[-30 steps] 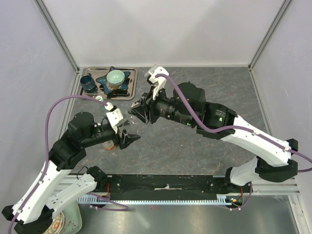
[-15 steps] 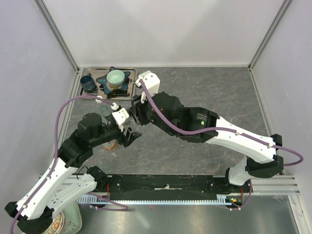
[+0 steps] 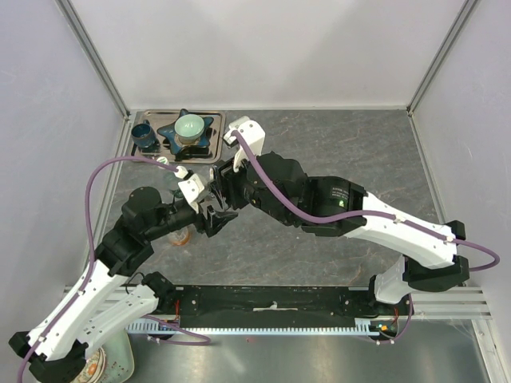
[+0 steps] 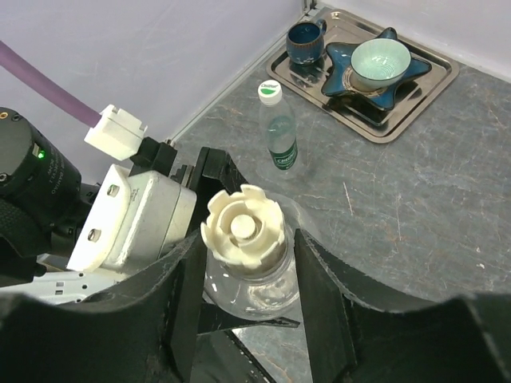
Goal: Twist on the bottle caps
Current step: Screw the bottle cap onto the plastic bottle.
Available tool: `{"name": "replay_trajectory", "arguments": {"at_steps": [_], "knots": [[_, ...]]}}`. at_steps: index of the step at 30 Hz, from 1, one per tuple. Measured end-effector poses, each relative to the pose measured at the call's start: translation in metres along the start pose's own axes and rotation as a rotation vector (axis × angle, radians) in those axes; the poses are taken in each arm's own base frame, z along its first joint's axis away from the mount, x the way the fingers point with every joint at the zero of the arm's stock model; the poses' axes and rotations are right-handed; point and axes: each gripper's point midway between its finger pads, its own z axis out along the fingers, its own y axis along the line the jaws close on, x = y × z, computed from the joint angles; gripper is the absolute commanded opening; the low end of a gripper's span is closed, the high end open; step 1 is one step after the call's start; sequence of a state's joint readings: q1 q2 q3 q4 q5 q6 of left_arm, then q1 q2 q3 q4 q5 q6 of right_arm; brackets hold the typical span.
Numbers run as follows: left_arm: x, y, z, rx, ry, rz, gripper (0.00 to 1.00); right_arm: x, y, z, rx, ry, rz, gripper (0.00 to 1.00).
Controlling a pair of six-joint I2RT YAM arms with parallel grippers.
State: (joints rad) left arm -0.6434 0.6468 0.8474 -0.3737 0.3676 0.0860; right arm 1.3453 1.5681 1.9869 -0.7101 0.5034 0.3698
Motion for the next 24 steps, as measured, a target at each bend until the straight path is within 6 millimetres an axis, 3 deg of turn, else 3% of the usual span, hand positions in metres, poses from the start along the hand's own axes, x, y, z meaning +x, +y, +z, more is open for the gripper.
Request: {"name": "replay_trajectory", "arguments": {"at_steps": [12, 21, 24], "knots": [[-0.017, 0.004, 0.000, -0.019, -0.072, -0.014, 0.02, -0.001, 0.001, -0.018, -0.030, 0.029, -0.031, 0.66], [-0.033, 0.003, -0.003, -0.007, -0.138, 0.004, 0.02, 0.008, 0.006, -0.060, -0.202, 0.071, -0.124, 0.71], [-0.038, -0.008, -0.004, 0.053, -0.159, 0.008, 0.02, 0.001, -0.004, -0.076, -0.215, 0.035, -0.175, 0.82]]}}
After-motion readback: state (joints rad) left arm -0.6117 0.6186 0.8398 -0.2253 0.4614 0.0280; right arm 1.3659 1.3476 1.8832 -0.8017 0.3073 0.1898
